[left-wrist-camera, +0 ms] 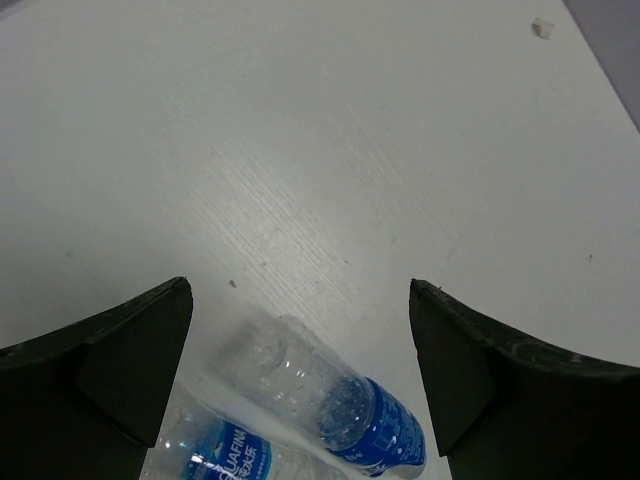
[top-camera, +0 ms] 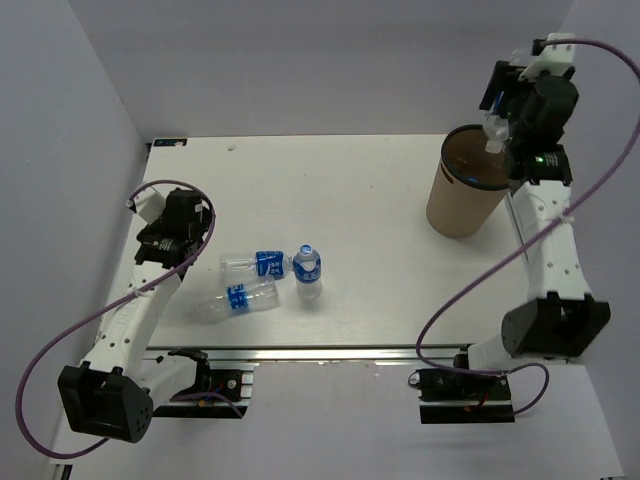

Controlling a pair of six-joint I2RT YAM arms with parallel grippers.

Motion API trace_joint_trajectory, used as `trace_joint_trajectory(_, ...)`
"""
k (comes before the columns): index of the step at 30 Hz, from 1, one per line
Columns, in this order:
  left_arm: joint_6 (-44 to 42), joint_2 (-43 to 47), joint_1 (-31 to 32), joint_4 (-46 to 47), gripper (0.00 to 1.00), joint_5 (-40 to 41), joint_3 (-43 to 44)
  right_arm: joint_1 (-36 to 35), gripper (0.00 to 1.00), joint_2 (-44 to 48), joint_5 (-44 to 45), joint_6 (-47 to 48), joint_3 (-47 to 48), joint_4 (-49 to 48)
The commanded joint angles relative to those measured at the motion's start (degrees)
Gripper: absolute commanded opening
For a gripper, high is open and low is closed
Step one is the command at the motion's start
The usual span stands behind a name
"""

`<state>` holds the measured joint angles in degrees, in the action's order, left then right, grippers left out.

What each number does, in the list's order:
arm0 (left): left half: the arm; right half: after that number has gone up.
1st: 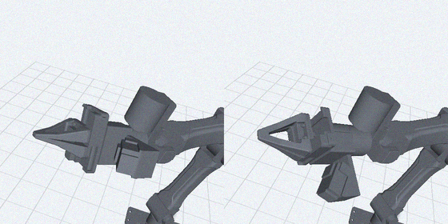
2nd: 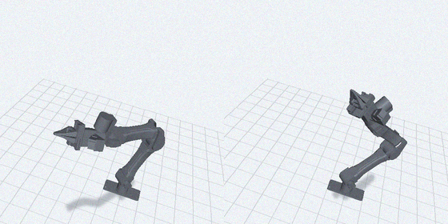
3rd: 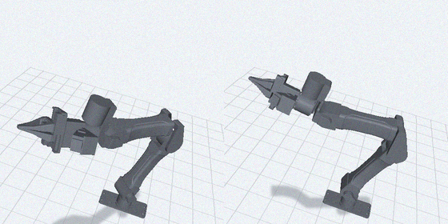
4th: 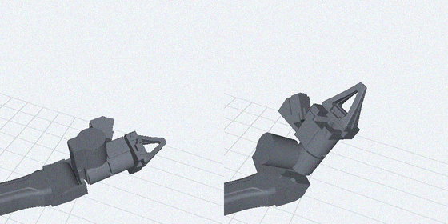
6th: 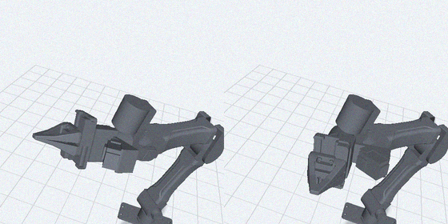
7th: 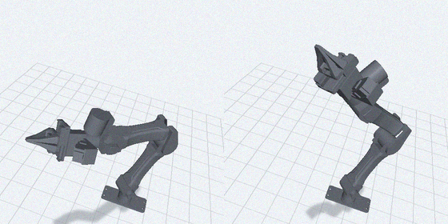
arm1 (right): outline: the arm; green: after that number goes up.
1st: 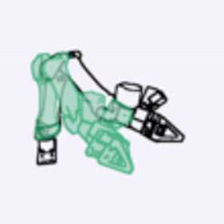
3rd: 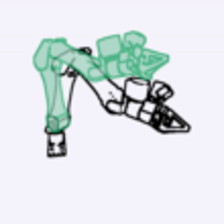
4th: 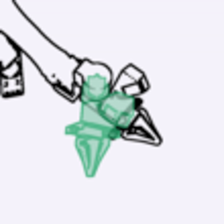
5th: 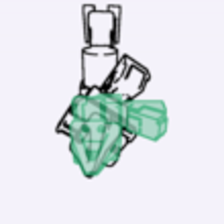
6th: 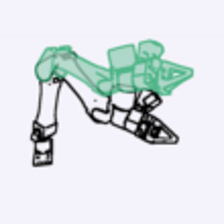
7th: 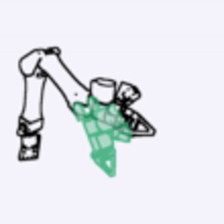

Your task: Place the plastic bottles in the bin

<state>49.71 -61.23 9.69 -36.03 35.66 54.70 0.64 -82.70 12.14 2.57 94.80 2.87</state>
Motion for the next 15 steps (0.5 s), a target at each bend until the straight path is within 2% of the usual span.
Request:
trace_joint_trajectory(1, 7.8, 0.8, -0.2, -8.2, 0.98, 1.1, -1.1, 1.8, 0.89, -5.7, -3.2, -3.1, -1.6, 3.9)
trace_joint_trajectory(4, 9.1, 0.5, -0.1, -10.7, 0.98, -0.1, -1.5, 2.2, 0.89, -6.2, -4.8, -4.2, 0.0, 4.6)
trace_joint_trajectory(6, 8.9, 0.9, -0.2, -10.6, 0.98, -0.6, -2.6, 2.2, 0.89, -4.8, -9.8, -5.0, 0.0, 4.7)
trace_joint_trajectory(10, 7.7, 0.2, -0.1, -8.4, 0.98, -2.3, -2.8, 0.0, 0.89, 0.1, -27.3, -2.9, -1.6, 5.3)
trace_joint_trajectory(12, 5.6, -0.4, -0.1, -7.1, 0.98, -4.9, -2.6, -6.4, 0.89, 3.1, -32.3, 3.2, -2.5, 7.2)
trace_joint_trajectory(15, 0.7, -0.9, -0.2, -3.3, 0.98, -8.7, -1.5, -15.2, 0.89, 7.4, -36.9, 6.0, -7.3, 8.4)
